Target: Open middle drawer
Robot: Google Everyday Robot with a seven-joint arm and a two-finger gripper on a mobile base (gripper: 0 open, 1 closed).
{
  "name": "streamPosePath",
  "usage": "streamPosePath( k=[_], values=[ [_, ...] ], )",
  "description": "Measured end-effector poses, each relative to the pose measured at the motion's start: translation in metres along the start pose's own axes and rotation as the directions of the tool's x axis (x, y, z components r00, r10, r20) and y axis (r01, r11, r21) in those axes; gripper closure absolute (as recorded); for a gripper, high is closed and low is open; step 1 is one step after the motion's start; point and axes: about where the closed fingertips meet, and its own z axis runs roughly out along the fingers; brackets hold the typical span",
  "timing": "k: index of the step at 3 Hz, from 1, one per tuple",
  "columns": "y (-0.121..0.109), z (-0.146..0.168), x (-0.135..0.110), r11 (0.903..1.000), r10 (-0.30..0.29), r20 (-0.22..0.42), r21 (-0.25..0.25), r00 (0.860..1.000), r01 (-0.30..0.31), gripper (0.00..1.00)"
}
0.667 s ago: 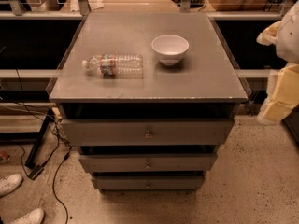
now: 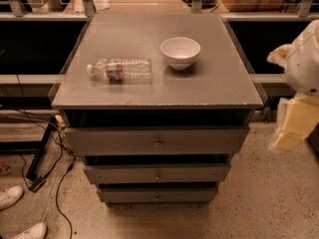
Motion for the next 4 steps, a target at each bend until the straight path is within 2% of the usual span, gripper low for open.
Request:
streamPosePath(
  k=[1, 2, 3, 4],
  values=[
    [0.025, 0.039, 0.006, 0.9989, -0.015, -0.029, -0.044, 0.999, 0.014, 0.00],
    [0.054, 0.080, 0.013, 0.9934, -0.019, -0.044, -0.114, 0.999, 0.014, 0.00],
    [0.054, 0.080, 0.013, 0.9934, -0.019, -0.044, -0.114, 0.999, 0.013, 0.00],
    [0.078, 0.102, 0.012, 0.9861, 0.008, -0.035, -0.166, 0.999, -0.014, 0.00]
  ],
)
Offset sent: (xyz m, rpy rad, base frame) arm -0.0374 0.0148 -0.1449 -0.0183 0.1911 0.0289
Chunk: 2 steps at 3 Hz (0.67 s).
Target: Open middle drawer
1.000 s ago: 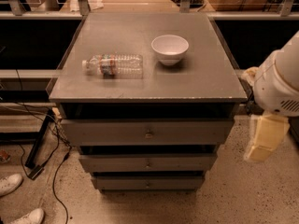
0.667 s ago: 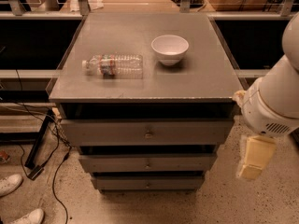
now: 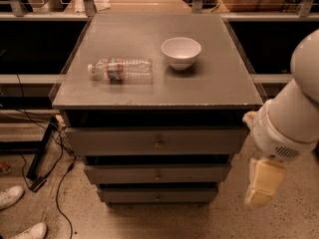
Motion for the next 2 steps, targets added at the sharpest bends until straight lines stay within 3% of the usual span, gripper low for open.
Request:
streamPosePath(
  k=[2],
  values=[
    [0.038, 0.094, -0.005, 0.9945, 0.066, 0.008, -0.081, 0.998, -0.065, 0.00]
  ],
)
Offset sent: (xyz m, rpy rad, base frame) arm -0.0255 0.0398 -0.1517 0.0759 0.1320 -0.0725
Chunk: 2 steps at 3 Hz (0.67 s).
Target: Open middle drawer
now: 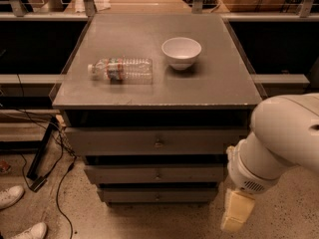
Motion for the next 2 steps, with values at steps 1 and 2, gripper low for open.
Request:
streamPosePath(
  k=[1, 2],
  values=[
    [0.0000, 0.0001, 0.0000, 1.0000, 0.000, 0.000, 0.000, 1.000, 0.000, 0.00],
    [0.0020, 0.0050, -0.0010, 0.9999, 0.011, 0.019, -0.010, 1.000, -0.010, 0.00]
  ],
)
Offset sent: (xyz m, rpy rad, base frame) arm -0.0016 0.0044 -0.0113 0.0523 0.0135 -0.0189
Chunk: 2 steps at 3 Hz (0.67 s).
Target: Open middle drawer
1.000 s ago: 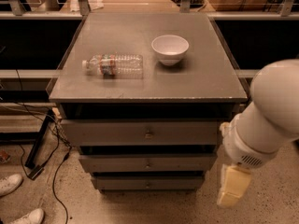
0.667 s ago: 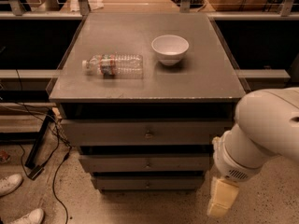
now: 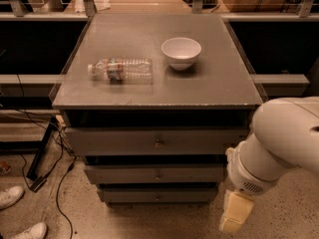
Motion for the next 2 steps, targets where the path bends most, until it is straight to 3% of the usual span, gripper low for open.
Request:
streamPosePath(
  k=[1, 2],
  values=[
    [0.000, 0.038, 0.008, 0.9979, 0.054, -0.005, -0.036, 0.999, -0.054, 0.00],
    [-0.008, 0.068, 0.017, 0.9941, 0.108, 0.011, -0.008, 0.994, -0.108, 0.00]
  ],
)
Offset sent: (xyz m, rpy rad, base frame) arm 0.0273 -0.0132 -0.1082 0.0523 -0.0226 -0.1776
